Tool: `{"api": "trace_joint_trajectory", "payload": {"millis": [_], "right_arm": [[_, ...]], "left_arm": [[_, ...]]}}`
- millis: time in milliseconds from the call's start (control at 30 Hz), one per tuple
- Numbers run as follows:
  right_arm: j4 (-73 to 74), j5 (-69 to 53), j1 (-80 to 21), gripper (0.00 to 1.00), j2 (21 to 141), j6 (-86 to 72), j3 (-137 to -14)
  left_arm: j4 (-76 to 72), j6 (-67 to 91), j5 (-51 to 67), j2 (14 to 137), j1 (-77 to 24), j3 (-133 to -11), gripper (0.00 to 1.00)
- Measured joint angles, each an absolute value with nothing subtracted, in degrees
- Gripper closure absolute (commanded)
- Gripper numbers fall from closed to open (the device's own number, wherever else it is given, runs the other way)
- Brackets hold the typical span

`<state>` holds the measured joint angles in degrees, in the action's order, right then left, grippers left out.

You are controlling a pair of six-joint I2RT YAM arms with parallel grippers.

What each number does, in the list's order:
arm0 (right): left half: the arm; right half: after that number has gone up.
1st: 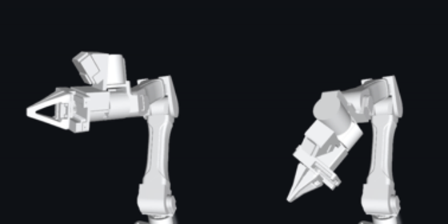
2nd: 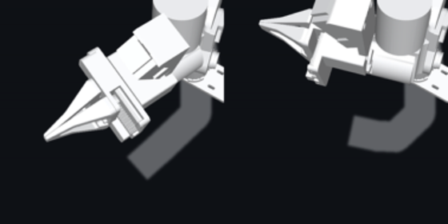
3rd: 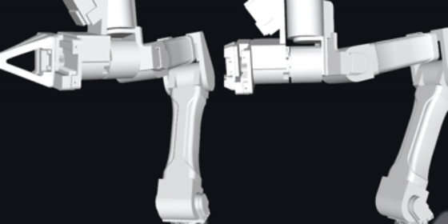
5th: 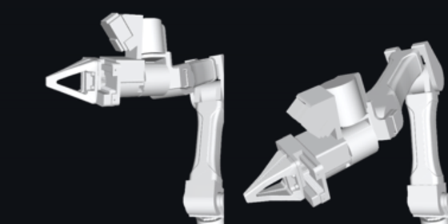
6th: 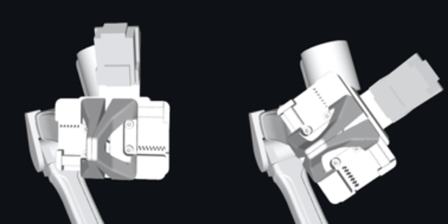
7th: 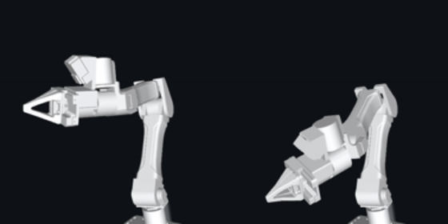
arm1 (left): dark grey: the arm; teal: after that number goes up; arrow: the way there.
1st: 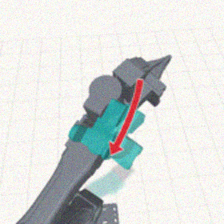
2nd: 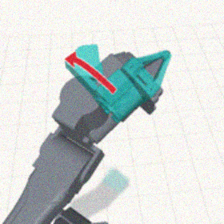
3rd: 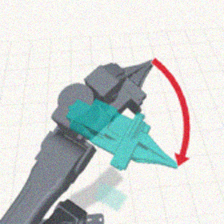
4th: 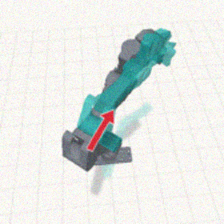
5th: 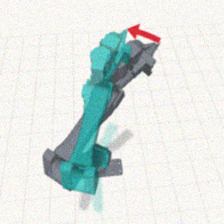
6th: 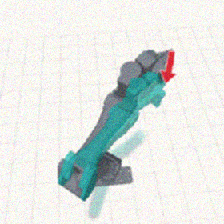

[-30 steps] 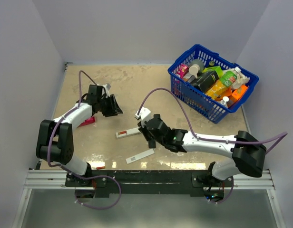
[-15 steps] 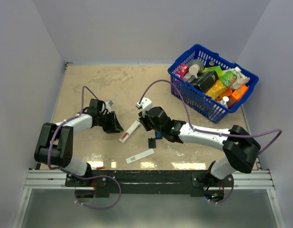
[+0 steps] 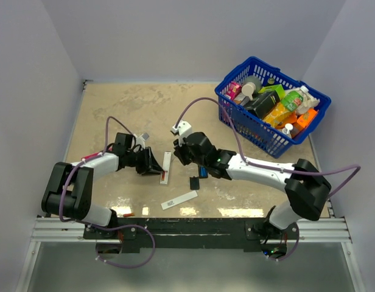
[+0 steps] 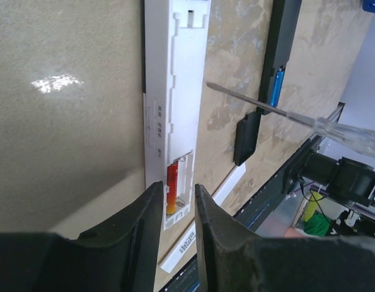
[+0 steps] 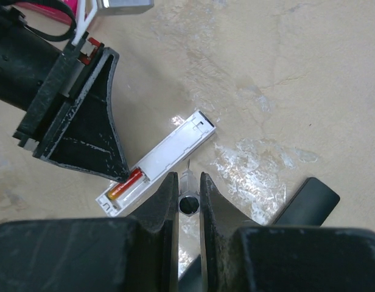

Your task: Unload the batteries from the remote control

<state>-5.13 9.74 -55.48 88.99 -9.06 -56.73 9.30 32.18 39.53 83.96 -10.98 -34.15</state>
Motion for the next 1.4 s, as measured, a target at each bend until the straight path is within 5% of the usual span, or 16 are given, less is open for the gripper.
{"api": "trace_joint_trajectory", "payload": {"millis": [433, 1400], "right_arm": [[-8.51, 7.16, -55.48, 1.0, 72.79, -21.08, -44.53], [-21.41, 3.25, -55.55, 1.0, 78.81, -29.98, -37.58]], "left_arm": [[13.08, 29.8, 35.18, 83.83, -11.0, -39.99, 0.64], [6.7, 30.13, 41.25, 87.68, -11.0, -34.09, 0.76]]}}
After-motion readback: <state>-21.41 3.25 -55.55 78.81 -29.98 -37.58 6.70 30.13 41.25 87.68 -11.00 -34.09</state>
